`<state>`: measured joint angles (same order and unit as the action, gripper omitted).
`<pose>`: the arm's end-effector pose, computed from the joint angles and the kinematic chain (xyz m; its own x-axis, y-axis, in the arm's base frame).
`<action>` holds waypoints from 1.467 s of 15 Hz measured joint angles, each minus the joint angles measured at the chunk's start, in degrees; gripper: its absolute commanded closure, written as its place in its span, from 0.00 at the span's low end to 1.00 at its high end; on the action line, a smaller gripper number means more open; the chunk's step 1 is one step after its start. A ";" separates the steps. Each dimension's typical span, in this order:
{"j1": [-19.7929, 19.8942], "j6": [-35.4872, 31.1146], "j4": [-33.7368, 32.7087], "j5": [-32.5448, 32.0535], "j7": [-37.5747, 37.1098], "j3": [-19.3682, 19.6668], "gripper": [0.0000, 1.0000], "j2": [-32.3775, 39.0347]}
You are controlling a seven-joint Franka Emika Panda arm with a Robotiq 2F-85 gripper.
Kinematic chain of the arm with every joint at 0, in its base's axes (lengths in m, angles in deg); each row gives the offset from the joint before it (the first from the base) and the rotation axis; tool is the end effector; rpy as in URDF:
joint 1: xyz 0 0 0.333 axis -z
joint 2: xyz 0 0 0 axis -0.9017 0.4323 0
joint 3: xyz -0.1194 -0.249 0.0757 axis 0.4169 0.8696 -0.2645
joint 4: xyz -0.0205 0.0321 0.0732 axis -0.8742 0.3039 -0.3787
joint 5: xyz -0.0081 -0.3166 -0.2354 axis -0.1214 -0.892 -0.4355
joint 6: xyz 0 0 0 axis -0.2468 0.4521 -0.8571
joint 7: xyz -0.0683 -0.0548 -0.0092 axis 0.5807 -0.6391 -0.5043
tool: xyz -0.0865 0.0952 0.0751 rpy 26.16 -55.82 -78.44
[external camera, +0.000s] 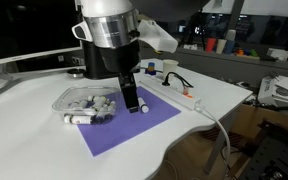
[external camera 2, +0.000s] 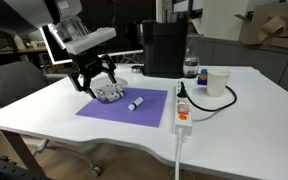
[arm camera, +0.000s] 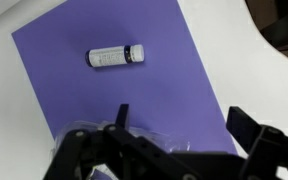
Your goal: Open the box
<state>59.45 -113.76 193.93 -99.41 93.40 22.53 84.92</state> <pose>0.4150 0.0604 0.1125 0.3965 0.8931 -0.2122 0.9082 -0.3479 0.2329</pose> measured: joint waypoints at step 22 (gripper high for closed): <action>-2.00 -11.51 -7.42 -36.57 -43.29 5.50 0.00 8.01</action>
<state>57.45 -125.27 186.51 -135.98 50.11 28.03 92.93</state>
